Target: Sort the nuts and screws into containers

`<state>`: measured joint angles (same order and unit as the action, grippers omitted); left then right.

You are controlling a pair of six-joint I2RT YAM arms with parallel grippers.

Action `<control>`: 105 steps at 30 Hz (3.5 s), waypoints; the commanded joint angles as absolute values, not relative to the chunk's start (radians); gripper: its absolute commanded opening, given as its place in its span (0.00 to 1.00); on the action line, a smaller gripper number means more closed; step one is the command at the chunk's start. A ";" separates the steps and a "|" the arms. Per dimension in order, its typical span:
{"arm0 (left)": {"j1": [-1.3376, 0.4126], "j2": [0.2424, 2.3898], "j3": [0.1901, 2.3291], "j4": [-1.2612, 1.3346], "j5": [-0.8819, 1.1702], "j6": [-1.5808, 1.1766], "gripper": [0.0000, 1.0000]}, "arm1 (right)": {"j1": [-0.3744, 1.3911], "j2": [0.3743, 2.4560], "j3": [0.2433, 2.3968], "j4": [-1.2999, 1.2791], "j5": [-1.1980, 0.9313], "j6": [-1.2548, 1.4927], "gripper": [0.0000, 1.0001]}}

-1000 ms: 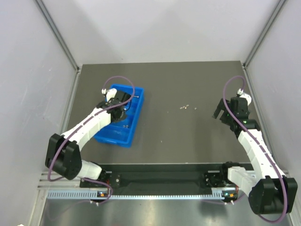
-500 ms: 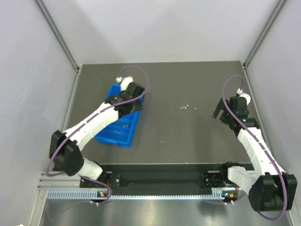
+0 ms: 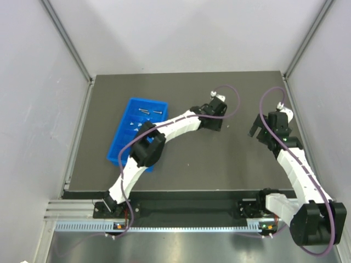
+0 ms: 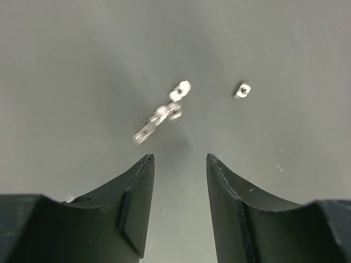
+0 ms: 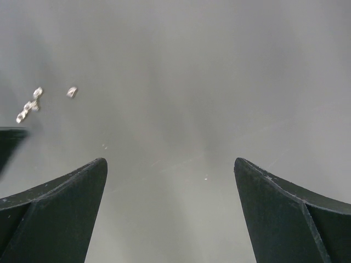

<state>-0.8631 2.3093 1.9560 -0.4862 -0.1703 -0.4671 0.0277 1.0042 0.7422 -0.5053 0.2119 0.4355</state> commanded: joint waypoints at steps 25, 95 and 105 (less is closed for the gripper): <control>-0.899 2.583 2.131 -0.179 -0.023 -0.172 0.46 | 0.008 0.902 0.792 -0.540 0.333 0.442 1.00; -0.548 1.144 0.931 -0.857 -0.733 -1.002 0.04 | -0.025 0.897 0.762 -0.541 0.290 0.449 1.00; -0.548 1.144 0.851 -0.922 -0.704 -1.111 0.06 | -0.025 0.896 0.750 -0.546 0.293 0.453 1.00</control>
<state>-0.5510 1.1484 0.8551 -0.8898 -0.6918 -1.0592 -0.0162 0.9104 0.7410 -0.5484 0.2863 0.4473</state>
